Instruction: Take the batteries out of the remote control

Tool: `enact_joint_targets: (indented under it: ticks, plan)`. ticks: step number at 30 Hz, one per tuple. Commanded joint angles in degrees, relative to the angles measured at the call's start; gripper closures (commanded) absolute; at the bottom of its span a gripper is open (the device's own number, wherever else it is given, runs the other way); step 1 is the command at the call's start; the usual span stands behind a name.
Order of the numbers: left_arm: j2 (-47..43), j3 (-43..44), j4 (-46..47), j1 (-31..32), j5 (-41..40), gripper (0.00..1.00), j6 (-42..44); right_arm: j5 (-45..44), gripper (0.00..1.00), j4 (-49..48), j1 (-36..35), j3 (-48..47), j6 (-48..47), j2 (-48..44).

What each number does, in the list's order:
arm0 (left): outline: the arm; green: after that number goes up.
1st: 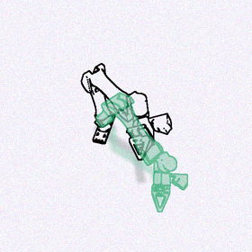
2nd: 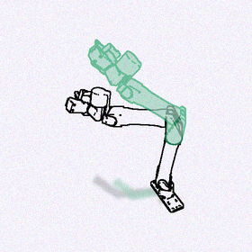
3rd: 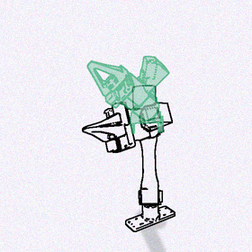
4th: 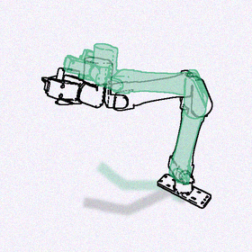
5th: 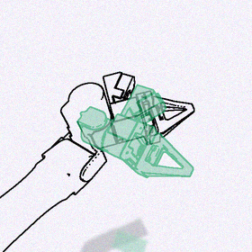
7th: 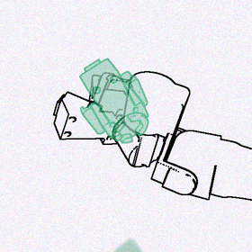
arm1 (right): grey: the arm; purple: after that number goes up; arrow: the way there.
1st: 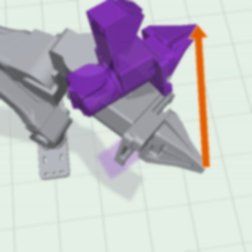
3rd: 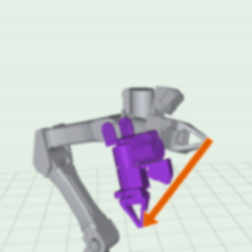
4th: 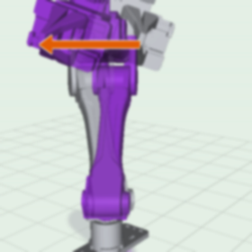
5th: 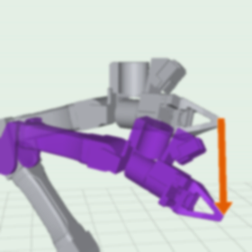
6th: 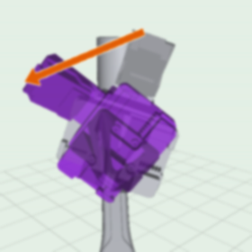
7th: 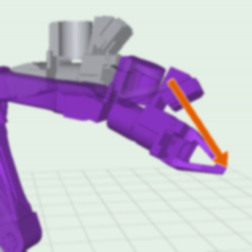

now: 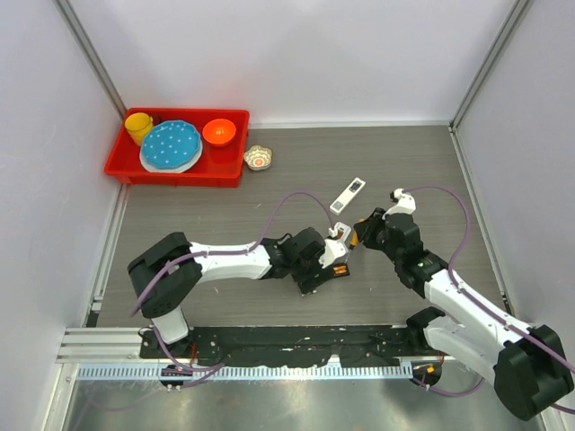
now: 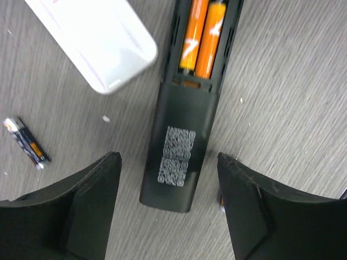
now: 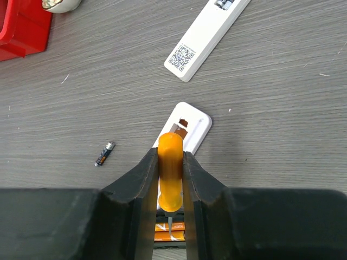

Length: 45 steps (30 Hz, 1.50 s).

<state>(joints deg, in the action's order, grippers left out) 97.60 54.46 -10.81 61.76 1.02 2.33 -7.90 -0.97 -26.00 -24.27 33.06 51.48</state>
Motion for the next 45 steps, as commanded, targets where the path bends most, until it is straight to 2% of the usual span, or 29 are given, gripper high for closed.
enact_joint_targets:
  ticks: [1,14,26,30,34,36,45]
  plan:
    - [2.0,5.2,0.3,0.0,0.3,0.25,1.9,-2.6,0.99,-3.8,-1.2,-3.1,-0.7,-0.3]
    - [3.6,3.3,2.5,-0.3,5.4,0.38,1.5,-6.5,0.99,-4.1,-3.4,-2.8,-2.8,0.5]
    - [1.5,-1.0,3.2,-0.3,0.9,0.41,-1.1,-10.9,0.99,-6.4,-6.4,-1.7,-4.1,1.0]
    - [1.6,-1.1,3.2,-0.3,0.0,0.56,-1.7,-12.9,0.99,-7.5,-8.4,-1.1,-4.8,1.5]
    - [1.9,-1.5,3.5,-0.3,1.0,0.61,-2.0,-14.9,0.99,-11.1,-10.1,0.4,-6.2,1.1]
    - [1.7,-2.0,3.9,-0.3,1.6,0.7,-2.1,-15.6,0.99,-12.4,-10.6,1.6,-6.4,0.5]
    - [1.9,-2.2,4.6,-0.3,1.9,0.75,-2.7,-17.1,0.99,-13.9,-10.9,5.9,-5.8,-4.4]
